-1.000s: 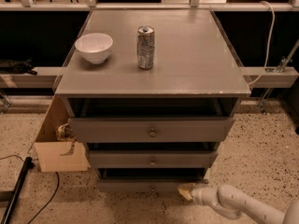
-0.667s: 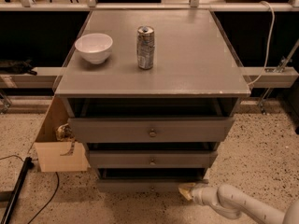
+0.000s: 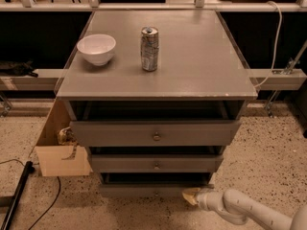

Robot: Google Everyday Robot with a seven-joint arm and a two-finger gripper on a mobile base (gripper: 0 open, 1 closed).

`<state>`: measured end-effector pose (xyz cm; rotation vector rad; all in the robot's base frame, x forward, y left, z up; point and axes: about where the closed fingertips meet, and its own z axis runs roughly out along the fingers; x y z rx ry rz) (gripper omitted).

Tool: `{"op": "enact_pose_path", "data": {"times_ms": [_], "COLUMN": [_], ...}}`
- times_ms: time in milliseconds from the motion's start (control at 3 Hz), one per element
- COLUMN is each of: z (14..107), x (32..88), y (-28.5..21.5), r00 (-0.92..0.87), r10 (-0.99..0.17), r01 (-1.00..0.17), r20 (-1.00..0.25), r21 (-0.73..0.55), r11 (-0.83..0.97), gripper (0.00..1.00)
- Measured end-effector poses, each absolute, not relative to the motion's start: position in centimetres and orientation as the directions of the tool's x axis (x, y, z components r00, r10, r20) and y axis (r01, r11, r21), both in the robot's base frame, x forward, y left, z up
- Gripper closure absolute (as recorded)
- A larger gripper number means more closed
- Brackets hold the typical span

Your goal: Open bottom drawer

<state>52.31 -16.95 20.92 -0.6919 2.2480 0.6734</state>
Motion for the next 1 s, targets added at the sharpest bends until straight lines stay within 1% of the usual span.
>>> {"op": "enact_pose_path", "data": {"times_ms": [667,1000], "z": [20.9,20.0], "x": [53.5,53.8], "y": [-14.9,-14.0], "r00": [-0.612,-0.6], "r10": [-0.309,-0.345], "r01": [-0.65,-0.663], "r20": [-0.728,-0.722], "r21": [0.241,0.206], "r11": [0.721,0.72], "gripper": [1.0,1.0]}}
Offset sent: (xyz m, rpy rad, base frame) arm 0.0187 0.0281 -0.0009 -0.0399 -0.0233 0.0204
